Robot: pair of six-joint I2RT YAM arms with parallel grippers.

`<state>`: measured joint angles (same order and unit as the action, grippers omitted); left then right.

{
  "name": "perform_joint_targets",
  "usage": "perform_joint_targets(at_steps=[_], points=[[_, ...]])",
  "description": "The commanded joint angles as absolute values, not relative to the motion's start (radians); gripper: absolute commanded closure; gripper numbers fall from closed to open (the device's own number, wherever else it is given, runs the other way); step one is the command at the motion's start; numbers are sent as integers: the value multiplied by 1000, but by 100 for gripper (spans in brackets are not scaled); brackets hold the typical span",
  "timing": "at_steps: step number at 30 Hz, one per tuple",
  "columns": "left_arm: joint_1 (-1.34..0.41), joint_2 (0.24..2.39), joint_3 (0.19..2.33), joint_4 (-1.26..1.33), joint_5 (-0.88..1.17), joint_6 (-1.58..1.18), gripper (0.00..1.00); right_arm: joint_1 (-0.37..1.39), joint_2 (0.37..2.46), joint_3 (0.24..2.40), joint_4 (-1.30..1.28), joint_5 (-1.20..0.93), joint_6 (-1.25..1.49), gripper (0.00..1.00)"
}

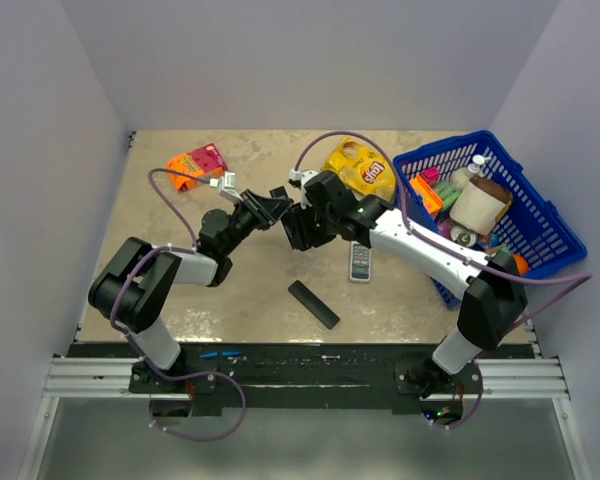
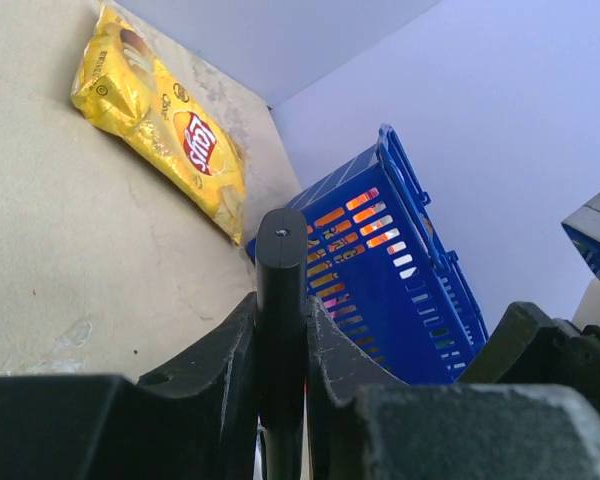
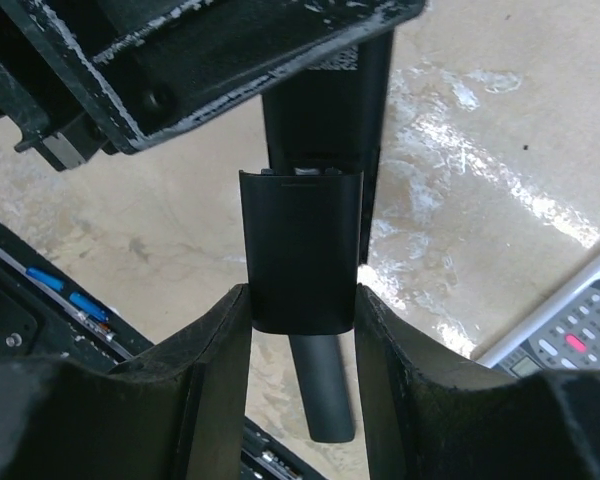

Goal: Load the batteries into the remote control
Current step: Load the battery cover into the remote control.

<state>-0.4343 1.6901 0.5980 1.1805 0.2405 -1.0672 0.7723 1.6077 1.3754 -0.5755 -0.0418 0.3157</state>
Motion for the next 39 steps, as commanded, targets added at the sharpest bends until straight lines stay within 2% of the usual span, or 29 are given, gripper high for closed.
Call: perform_joint_targets(at_steps=[1, 10, 26, 39], points=[[-442, 1692, 618, 1284, 233, -1069, 100, 792, 1628, 1440, -577, -28, 333, 78], [-445, 1680, 592, 1301, 196, -1150, 100, 796, 1629, 1428, -600, 51, 350, 78], [-446, 1661, 595, 1284, 209, -1189, 100, 807, 1631, 1427, -592, 46, 307, 78], [-459, 1643, 584, 1266, 196, -1215, 100, 810, 1632, 1440, -609, 72, 308, 73]])
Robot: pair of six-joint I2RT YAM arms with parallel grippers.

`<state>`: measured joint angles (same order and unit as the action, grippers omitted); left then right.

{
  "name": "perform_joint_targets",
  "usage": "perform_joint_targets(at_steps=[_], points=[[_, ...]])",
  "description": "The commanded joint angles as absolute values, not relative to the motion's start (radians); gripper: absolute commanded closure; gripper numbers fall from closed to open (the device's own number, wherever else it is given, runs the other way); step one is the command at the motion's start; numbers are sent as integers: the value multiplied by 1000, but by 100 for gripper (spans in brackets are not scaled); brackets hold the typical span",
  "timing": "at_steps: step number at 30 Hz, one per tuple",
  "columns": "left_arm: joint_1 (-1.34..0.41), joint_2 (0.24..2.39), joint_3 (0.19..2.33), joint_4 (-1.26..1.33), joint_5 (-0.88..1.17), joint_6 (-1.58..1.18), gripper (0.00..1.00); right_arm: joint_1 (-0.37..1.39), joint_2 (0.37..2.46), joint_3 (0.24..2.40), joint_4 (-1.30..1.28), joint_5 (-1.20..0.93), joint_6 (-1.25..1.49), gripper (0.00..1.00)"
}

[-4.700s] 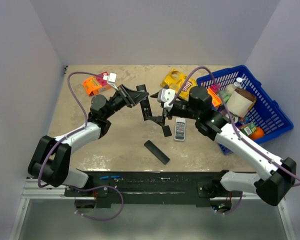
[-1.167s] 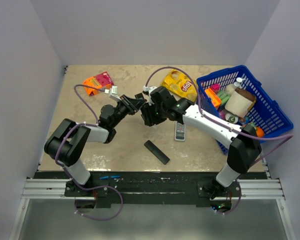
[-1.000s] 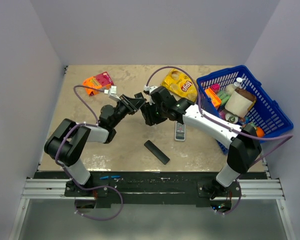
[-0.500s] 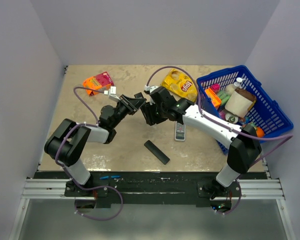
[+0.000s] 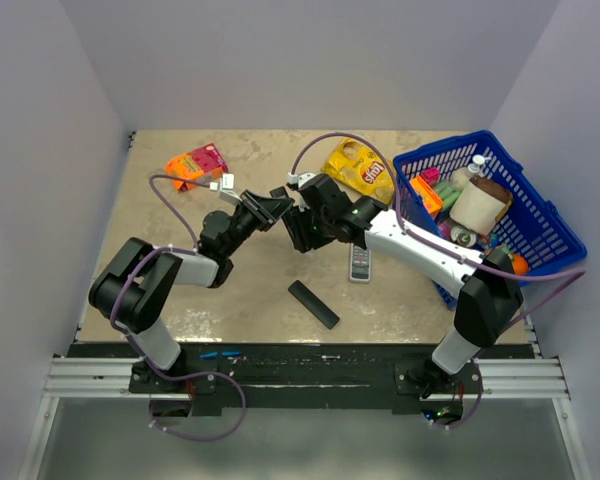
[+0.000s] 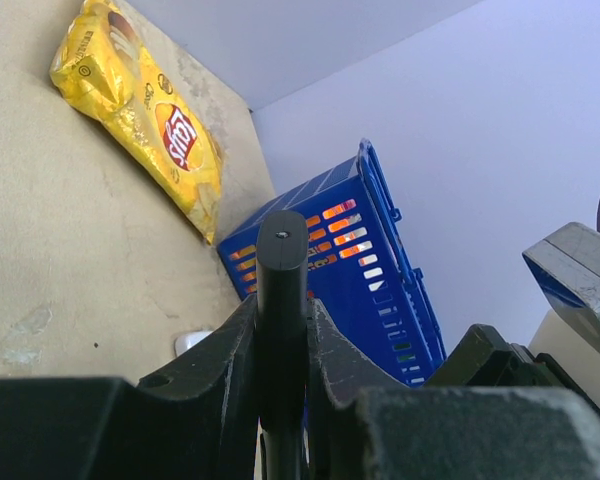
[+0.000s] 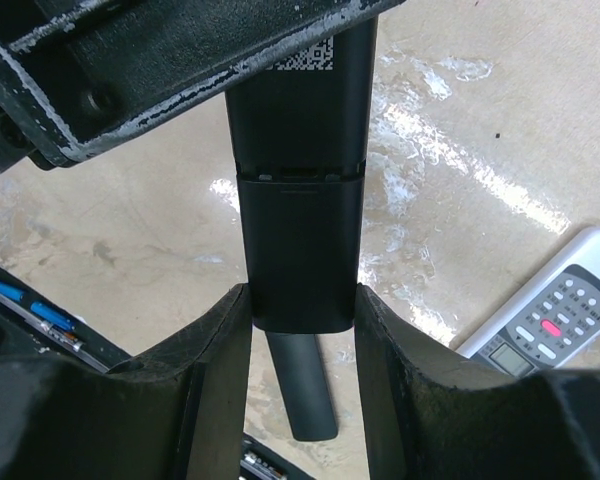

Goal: Load the batteries into the remote control
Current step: Load the battery cover into the remote control.

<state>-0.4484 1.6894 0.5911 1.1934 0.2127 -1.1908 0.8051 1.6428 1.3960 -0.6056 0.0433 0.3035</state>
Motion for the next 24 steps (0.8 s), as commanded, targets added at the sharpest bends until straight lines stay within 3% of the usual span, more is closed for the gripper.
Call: perform_joint_targets(at_steps=[1, 24], points=[[-459, 1644, 583, 1266, 193, -1230, 100, 811, 1631, 1440, -607, 75, 313, 72], [-468, 1635, 566, 1269, 163, -1302, 100, 811, 1612, 1439, -620, 81, 313, 60]])
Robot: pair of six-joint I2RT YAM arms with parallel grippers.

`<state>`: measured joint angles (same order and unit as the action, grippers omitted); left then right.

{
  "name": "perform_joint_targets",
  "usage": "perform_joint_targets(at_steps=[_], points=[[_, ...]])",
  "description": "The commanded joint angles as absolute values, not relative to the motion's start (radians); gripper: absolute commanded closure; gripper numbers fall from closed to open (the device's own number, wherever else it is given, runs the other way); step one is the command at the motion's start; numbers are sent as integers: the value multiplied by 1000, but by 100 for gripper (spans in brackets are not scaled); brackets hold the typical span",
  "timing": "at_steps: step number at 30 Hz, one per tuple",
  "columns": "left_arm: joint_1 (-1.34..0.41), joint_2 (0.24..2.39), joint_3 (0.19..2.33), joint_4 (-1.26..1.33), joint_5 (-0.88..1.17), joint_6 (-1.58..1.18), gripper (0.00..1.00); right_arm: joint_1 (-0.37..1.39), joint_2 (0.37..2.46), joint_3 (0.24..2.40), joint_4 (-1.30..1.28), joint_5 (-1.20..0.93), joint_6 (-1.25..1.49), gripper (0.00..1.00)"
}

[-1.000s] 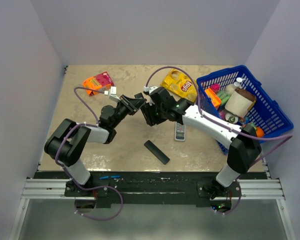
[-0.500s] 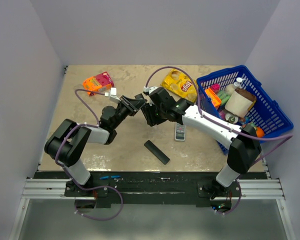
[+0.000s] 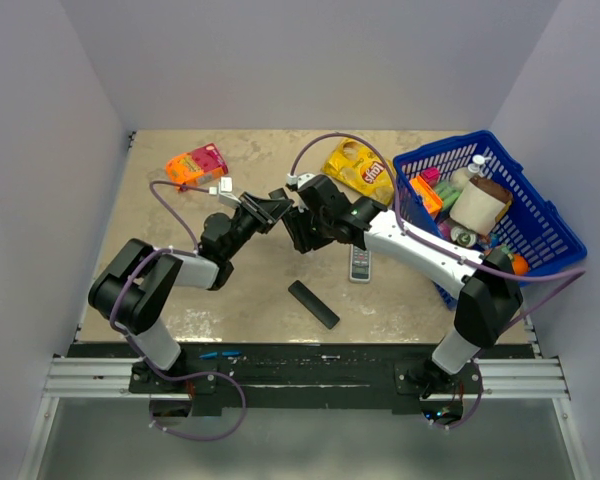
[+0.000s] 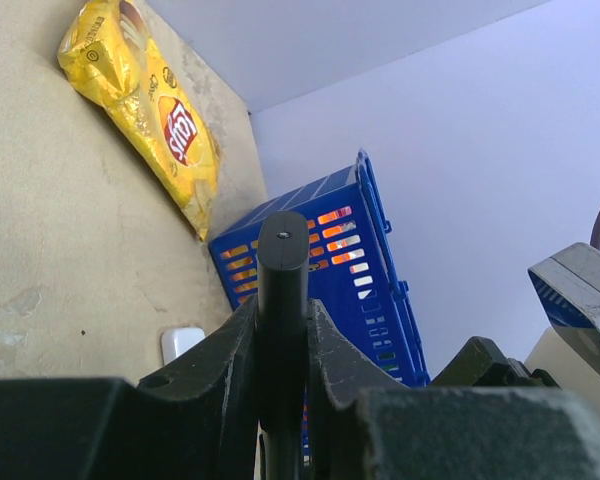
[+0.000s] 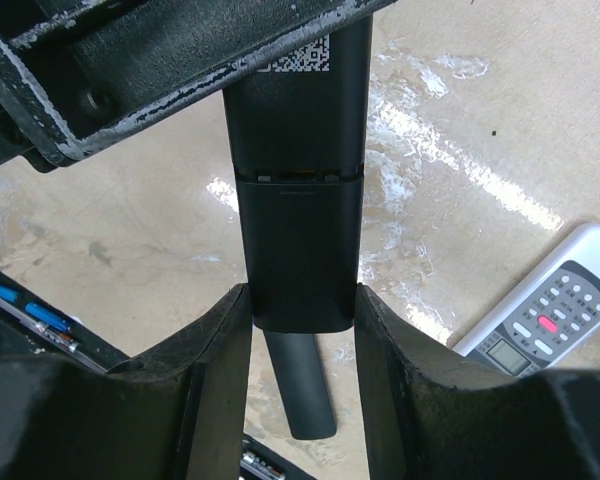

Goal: Load the batteries into the remote control
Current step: Load the battery cover into the remote control.

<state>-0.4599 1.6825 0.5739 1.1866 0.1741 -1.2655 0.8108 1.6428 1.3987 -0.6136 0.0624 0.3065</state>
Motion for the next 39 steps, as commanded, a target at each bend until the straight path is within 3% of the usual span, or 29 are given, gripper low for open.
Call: perform_joint_targets(at_steps=[1, 25, 33, 39], points=[[-468, 1632, 565, 1270, 161, -1304, 100, 811, 1612, 1439, -617, 81, 314, 59], [-468, 1621, 543, 1281, 161, -1330, 100, 818, 1591, 1453, -620, 66, 325, 48], [-468, 1624, 541, 1282, 169, -1341, 100, 818, 1552, 1509, -669, 80, 310, 24], [-468, 1614, 543, 1270, 181, -1358, 100, 808, 1484, 1526, -684, 91, 211, 25]])
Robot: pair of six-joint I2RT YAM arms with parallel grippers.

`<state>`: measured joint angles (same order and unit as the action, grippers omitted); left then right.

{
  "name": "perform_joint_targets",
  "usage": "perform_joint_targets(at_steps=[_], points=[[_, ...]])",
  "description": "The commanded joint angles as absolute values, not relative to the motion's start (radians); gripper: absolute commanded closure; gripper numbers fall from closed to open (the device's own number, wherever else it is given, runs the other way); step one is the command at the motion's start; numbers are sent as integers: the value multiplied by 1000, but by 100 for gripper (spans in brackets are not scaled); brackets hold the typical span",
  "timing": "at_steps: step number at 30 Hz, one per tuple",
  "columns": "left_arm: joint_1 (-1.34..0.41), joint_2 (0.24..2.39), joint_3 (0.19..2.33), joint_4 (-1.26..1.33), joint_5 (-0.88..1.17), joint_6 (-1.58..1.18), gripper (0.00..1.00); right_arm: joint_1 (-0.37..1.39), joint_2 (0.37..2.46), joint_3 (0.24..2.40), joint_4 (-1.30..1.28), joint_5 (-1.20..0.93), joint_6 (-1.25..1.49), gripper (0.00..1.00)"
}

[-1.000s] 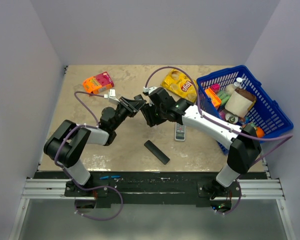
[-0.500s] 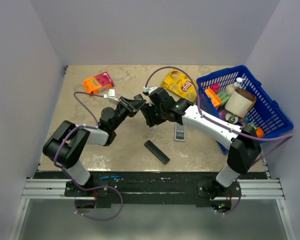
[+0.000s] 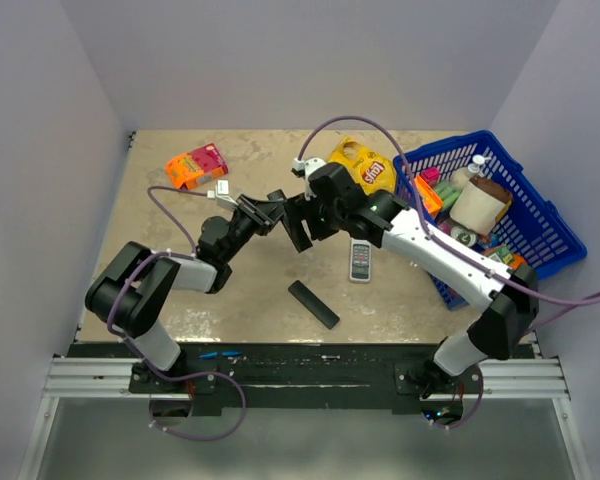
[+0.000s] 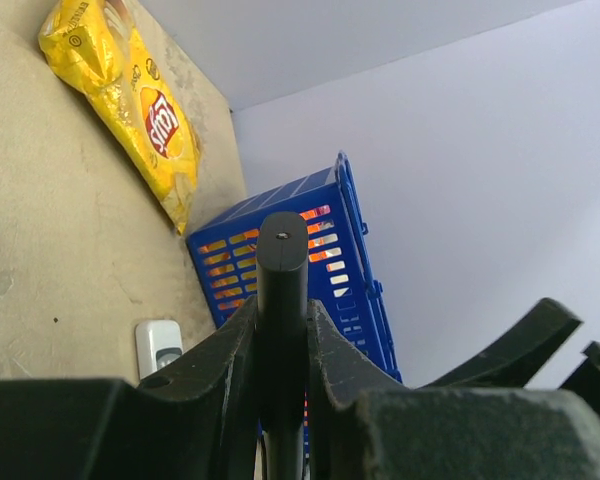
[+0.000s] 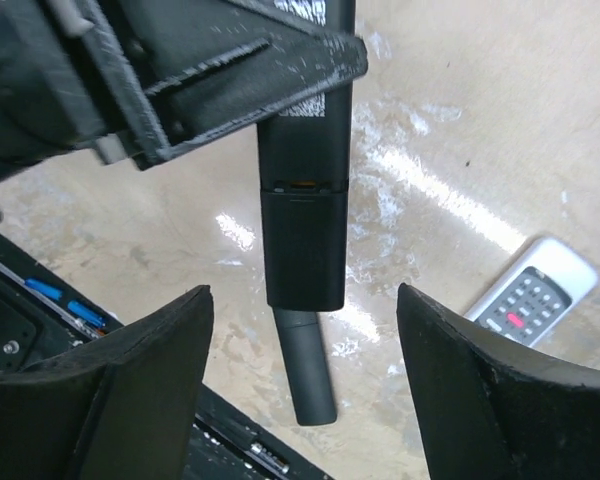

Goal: Load the batteries into the remote control
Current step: Load the battery cover into the remote control.

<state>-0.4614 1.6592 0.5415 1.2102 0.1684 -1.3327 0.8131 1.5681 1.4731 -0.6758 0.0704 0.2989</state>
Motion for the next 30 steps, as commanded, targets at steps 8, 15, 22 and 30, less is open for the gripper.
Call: perform_joint_targets(at_steps=[8, 15, 22, 30], points=[[-466, 1571, 592, 1119, 265, -1382, 100, 788, 1247, 1329, -540, -70, -148, 27], [-466, 1525, 649, 1008, 377, -1391, 100, 785, 983, 1065, -281, -379, -509, 19], [-466, 1483, 675, 985, 436, -1416, 100, 784, 1055, 1088, -347, -543, -614, 17], [-466, 1442, 675, 969, 462, -1422, 100, 784, 1103, 1074, -288, -578, -644, 18]])
